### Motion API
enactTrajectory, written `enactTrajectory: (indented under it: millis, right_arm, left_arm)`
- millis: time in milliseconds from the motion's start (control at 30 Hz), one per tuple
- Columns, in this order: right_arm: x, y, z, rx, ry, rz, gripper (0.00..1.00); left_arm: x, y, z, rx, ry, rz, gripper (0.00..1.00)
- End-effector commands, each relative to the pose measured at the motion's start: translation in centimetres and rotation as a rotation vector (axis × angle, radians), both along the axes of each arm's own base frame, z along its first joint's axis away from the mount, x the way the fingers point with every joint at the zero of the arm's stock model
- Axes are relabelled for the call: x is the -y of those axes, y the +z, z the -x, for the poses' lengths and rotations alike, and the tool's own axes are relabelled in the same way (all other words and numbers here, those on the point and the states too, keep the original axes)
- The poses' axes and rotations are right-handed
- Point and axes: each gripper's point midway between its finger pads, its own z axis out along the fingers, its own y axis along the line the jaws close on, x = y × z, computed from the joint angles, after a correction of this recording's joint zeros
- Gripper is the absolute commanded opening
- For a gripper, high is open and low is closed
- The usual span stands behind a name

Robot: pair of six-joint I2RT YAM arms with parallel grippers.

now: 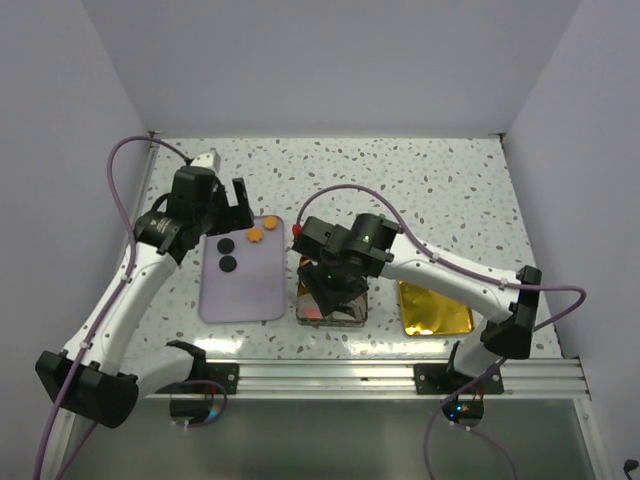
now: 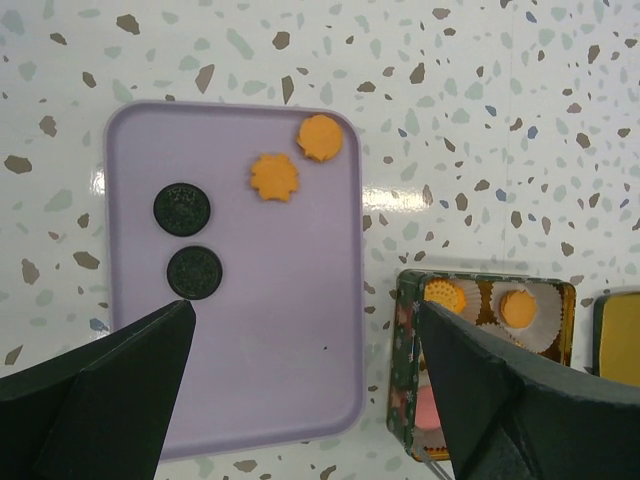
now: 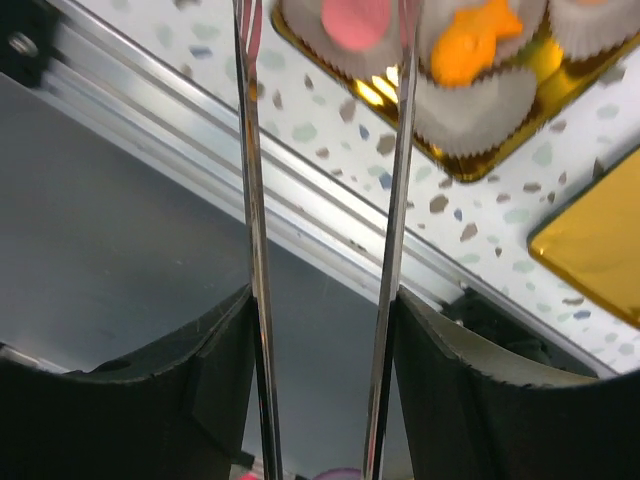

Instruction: Pack the cookies

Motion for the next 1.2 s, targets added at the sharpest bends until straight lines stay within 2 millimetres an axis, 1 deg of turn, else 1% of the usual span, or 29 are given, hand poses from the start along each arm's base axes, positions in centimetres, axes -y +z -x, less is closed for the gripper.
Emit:
enactTrajectory:
  millis: [0, 33, 100, 133, 167, 200, 233, 267, 300, 333, 367, 400, 433, 467, 500, 533, 567, 600, 633, 667, 700, 733, 800, 900, 1067, 1167]
  right_arm:
    - [-0.9, 3.5, -1.6, 0.097, 0.004, -0.034, 0.57]
    - [-2.1, 4.6, -2.4, 0.117, 0.006, -0.059, 0.57]
    - [-2.8, 5.0, -3.2, 0.137, 0.030, -0.039, 0.57]
    - [-3.7, 6.2, -3.7, 0.158, 0.037, -0.076, 0.57]
    - [-4.6, 5.1, -4.2, 0.147, 0.045, -0.040, 0.57]
    - [-4.9, 4.9, -4.6, 0.149, 0.063, -0.030, 0.57]
    - [-5.7, 5.3, -5.4, 0.161, 0.063, -0.046, 0.57]
    - [-6.5, 4.0, -5.9, 0.149, 0.071, -0.018, 0.57]
    - [-6.7, 3.5, -6.8, 0.152, 0.070, -0.007, 0.57]
    - [-7.3, 3.5, -7.5, 0.159, 0.066, -0.015, 0.57]
    - [-7.8, 2.1, -8.3, 0.147, 0.063, 0.012, 0.57]
    - [-7.9, 1.6, -9.5, 0.148, 0.046, 0.013, 0.57]
    - [-8.2, 1.4, -10.2, 0.149, 0.037, 0.006, 0.57]
    - [-8.5, 0.7, -10.8, 0.140, 0.031, 0.009, 0.57]
    - [-8.9, -0.5, -11.6, 0.127, 0.024, 0.020, 0.57]
    - [-9.2, -0.8, -12.5, 0.128, 0.011, 0.011, 0.57]
    - [-9.5, -1.3, -12.9, 0.121, 0.010, 0.011, 0.57]
    - [-10.0, -2.6, -13.5, 0.109, 0.014, 0.025, 0.57]
    - [-10.5, -2.5, -13.9, 0.112, 0.015, 0.008, 0.57]
    - [-10.9, -2.9, -14.0, 0.101, 0.021, 0.000, 0.57]
    - [-11.3, -3.3, -14.2, 0.100, 0.030, -0.002, 0.57]
    - [-11.6, -4.1, -14.4, 0.092, 0.032, 0.008, 0.57]
    - [-11.8, -4.9, -14.6, 0.085, 0.033, 0.012, 0.57]
    - [-11.6, -6.4, -14.9, 0.067, 0.031, 0.030, 0.56]
    - [-12.1, -7.1, -15.4, 0.059, 0.032, 0.019, 0.56]
    - [-12.6, -7.0, -15.4, 0.052, 0.039, 0.001, 0.56]
  left_arm:
    - [-0.4, 1.2, 0.2, 0.054, 0.004, -0.005, 1.00]
    - [-0.6, 1.3, 0.3, 0.053, 0.012, -0.008, 1.00]
    - [-0.8, 1.6, 0.5, 0.058, 0.016, -0.014, 1.00]
    - [-1.0, 1.8, 0.8, 0.060, 0.019, -0.016, 1.00]
    - [-1.1, 1.9, 0.9, 0.061, 0.021, -0.019, 1.00]
    - [-1.3, 2.2, 1.1, 0.065, 0.024, -0.018, 1.00]
    - [-1.5, 2.3, 1.4, 0.062, 0.027, -0.022, 1.00]
    - [-1.6, 2.4, 1.6, 0.062, 0.029, -0.023, 1.00]
    - [-1.7, 2.7, 1.9, 0.069, 0.032, -0.021, 1.00]
    - [-1.8, 2.7, 2.3, 0.064, 0.033, -0.022, 1.00]
    - [-2.0, 2.7, 2.5, 0.061, 0.037, -0.022, 1.00]
    - [-2.1, 2.9, 2.9, 0.065, 0.040, -0.019, 1.00]
    - [-2.2, 3.0, 3.3, 0.059, 0.045, -0.017, 1.00]
    - [-2.4, 3.1, 3.5, 0.060, 0.049, -0.018, 1.00]
    - [-2.5, 3.4, 3.8, 0.063, 0.054, -0.015, 1.00]
    - [-2.7, 4.0, 4.0, 0.066, 0.062, -0.014, 1.00]
    - [-2.8, 4.3, 4.2, 0.069, 0.066, -0.016, 1.00]
    - [-2.9, 4.7, 4.3, 0.073, 0.070, -0.015, 1.00]
    - [-3.2, 5.3, 4.6, 0.080, 0.078, -0.019, 1.00]
    - [-3.3, 5.5, 4.6, 0.083, 0.084, -0.023, 1.00]
    - [-3.5, 5.7, 4.8, 0.086, 0.087, -0.027, 1.00]
    - [-3.7, 5.9, 5.0, 0.084, 0.093, -0.031, 1.00]
    - [-3.9, 6.2, 5.3, 0.090, 0.102, -0.034, 1.00]
    - [-4.6, 6.3, 6.1, 0.086, 0.125, -0.044, 1.00]
    - [-6.0, 6.4, 6.7, 0.093, 0.183, -0.079, 1.00]
    - [-6.5, 6.8, 7.0, 0.103, 0.206, -0.085, 1.00]
